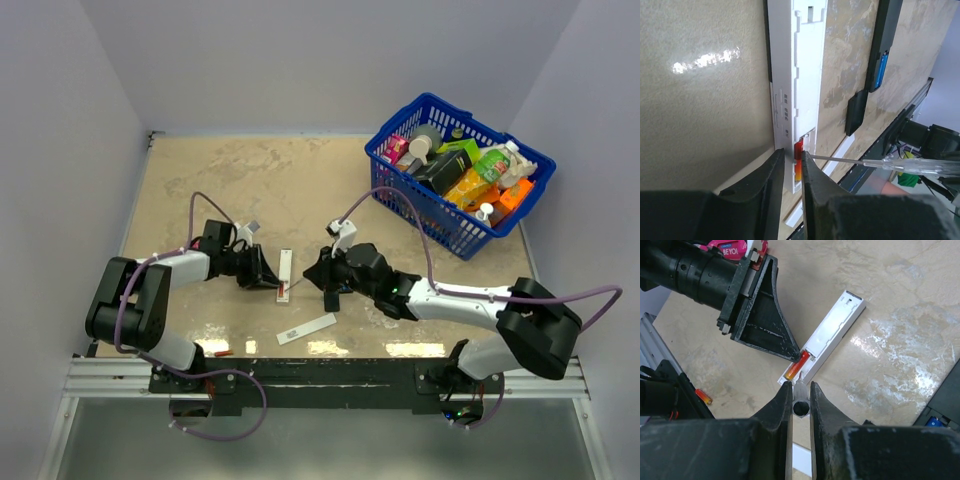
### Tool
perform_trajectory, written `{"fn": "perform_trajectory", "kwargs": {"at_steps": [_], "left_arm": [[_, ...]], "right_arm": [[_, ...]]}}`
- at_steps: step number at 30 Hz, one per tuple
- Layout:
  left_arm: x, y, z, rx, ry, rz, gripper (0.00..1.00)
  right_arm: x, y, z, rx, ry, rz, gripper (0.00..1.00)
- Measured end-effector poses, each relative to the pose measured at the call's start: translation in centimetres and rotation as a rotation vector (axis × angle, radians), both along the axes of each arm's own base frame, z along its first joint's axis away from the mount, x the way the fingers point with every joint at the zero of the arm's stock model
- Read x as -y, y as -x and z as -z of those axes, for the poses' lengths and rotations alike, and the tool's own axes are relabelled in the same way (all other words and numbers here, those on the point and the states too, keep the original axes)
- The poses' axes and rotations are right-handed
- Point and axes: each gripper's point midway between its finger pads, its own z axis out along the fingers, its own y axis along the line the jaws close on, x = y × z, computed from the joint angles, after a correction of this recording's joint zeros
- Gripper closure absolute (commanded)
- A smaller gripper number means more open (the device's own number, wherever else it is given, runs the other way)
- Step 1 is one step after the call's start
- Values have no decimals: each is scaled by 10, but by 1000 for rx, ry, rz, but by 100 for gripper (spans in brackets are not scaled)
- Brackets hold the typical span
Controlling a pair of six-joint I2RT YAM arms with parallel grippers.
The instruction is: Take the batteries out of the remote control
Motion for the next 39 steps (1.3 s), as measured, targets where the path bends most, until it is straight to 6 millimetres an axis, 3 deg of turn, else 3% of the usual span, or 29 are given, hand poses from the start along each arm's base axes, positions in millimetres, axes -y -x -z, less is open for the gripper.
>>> {"fn": "perform_trajectory", "kwargs": {"at_steps": [15, 19, 24, 30, 39], "left_arm": [[4, 5, 3, -9, 54, -28, 78], [5, 8, 2, -19, 67, -38, 71], [5, 11, -3, -21, 79, -50, 69], [6, 8, -9, 4, 89, -56, 71], [5, 17, -1, -21, 90, -67, 74]], "right_arm": [[3, 0, 6, -20, -55, 42, 100], [7, 0, 4, -18, -60, 51, 100], [7, 0, 3, -14, -63, 55, 100], [7, -1, 3, -15, -65, 59, 100], [9, 1, 8, -22, -93, 67, 100]]}}
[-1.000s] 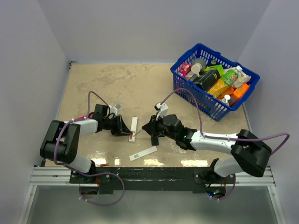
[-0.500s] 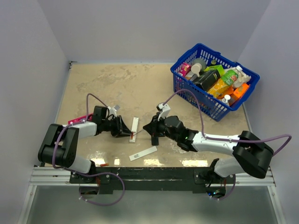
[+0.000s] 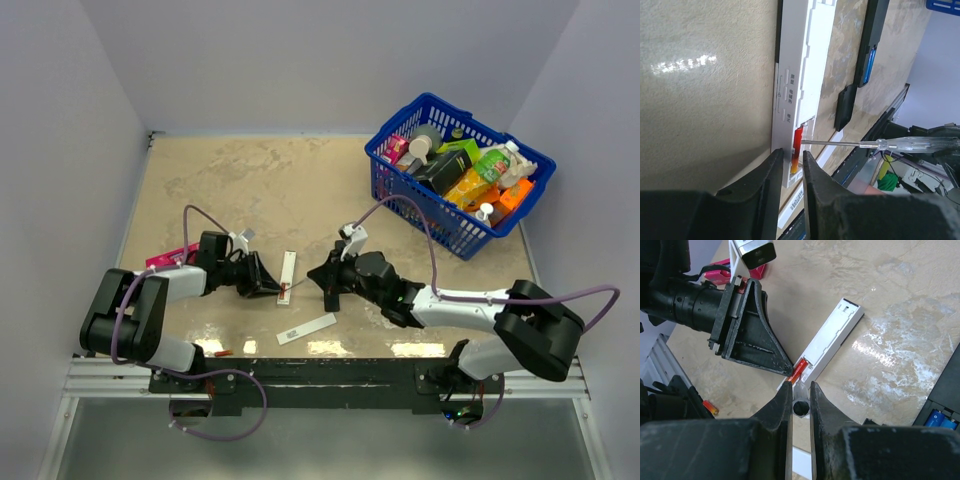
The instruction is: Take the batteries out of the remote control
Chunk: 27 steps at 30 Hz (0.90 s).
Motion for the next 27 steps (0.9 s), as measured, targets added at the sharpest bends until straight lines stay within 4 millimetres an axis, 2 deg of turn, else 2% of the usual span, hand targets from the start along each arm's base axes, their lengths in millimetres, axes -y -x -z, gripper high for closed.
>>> {"fn": "perform_trajectory", "kwargs": {"at_steps": [5, 16, 24, 27], "left_arm": [[0, 1, 2, 6, 3, -4, 78], [1, 3, 3, 2, 32, -23, 100], [2, 4, 2, 6, 42, -24, 100], [2, 5, 3, 3, 48, -25, 100]], "right_arm": [[3, 2, 3, 7, -26, 6, 100], [4, -2, 2, 26, -80, 28, 100], [10, 2, 10, 6, -146, 48, 100], [14, 10, 23, -34, -165, 45, 100]]}}
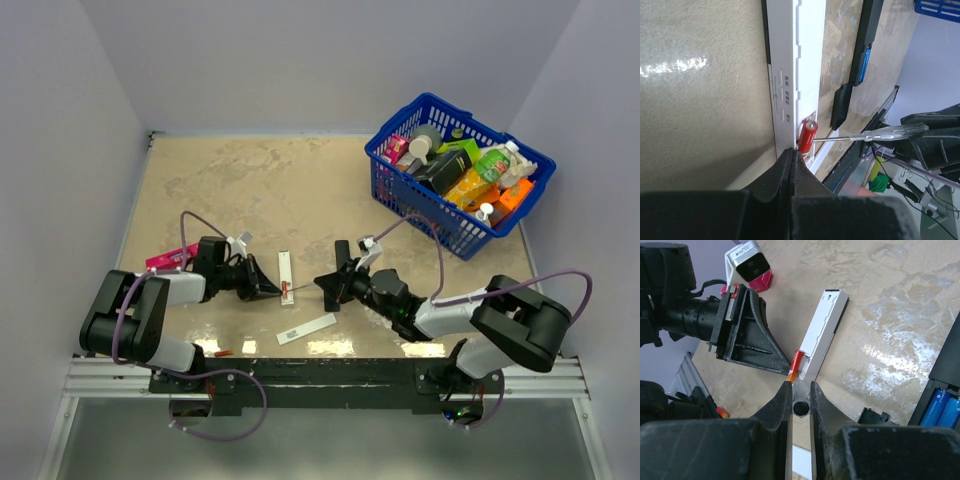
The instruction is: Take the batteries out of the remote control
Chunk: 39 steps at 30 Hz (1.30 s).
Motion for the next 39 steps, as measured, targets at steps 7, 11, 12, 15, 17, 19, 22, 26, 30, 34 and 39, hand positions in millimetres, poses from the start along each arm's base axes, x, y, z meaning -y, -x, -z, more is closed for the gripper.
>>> {"fn": "perform_trajectory", "kwargs": {"at_steps": [7, 11, 12, 15, 17, 19, 22, 26, 30, 34, 39], "left_arm": [[0, 0, 0, -5, 2, -5, 100], [0, 0, 0, -5, 2, -6, 100], [0, 0, 0, -6, 1, -6, 100], [0, 0, 0, -8, -2, -7, 100], [-1, 0, 0, -11, -11, -10, 99], [-3, -1, 0, -11, -26, -11, 98], [-5, -4, -1, -8, -53, -16, 98], [-7, -7, 0, 0, -78, -18, 98], [-9, -7, 1, -2, -95, -16, 98], [-11, -7, 1, -6, -117, -13, 96], [-13, -7, -3, 4, -131, -13, 93]], "right_arm": [[4, 4, 5, -22, -54, 6, 100], [3, 5, 5, -22, -58, 4, 100], [3, 5, 4, -22, -57, 2, 100], [2, 6, 3, -24, -44, -8, 100], [-1, 5, -1, -21, -30, -18, 100], [-5, 5, -7, -14, -22, -37, 100], [-12, 6, -13, -8, -5, -65, 100], [-16, 6, -13, -14, 18, -81, 100], [-21, 6, -16, -12, 36, -97, 100], [-22, 6, -14, -12, 63, -103, 100], [-21, 5, -18, 0, 83, -106, 100]]}}
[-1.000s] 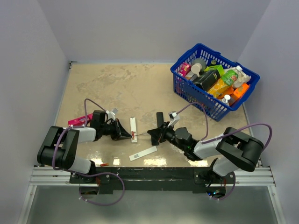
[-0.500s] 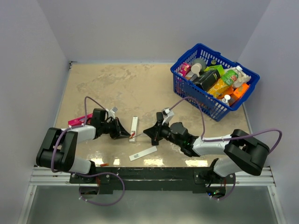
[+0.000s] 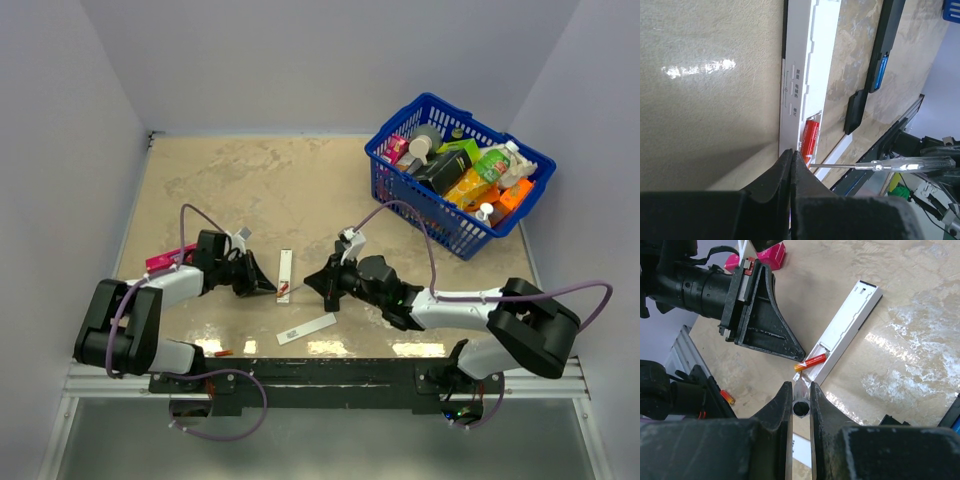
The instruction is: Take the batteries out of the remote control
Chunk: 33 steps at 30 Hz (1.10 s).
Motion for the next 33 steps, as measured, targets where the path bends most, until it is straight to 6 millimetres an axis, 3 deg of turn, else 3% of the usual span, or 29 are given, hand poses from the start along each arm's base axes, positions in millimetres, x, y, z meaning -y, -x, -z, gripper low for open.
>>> {"fn": "perform_trajectory", "kwargs": {"at_steps": [11, 23, 33], "left_arm": [[-8, 2, 0, -21, -59, -22, 86], [-13, -27, -20, 55, -117, -35, 84], [-19, -26, -3, 11, -174, -15, 84]], "right_arm": [[1, -7, 0, 25, 63, 7, 100], [2, -12, -1, 41, 98, 22, 100], [-1, -18, -10, 65, 112, 30, 100]]}}
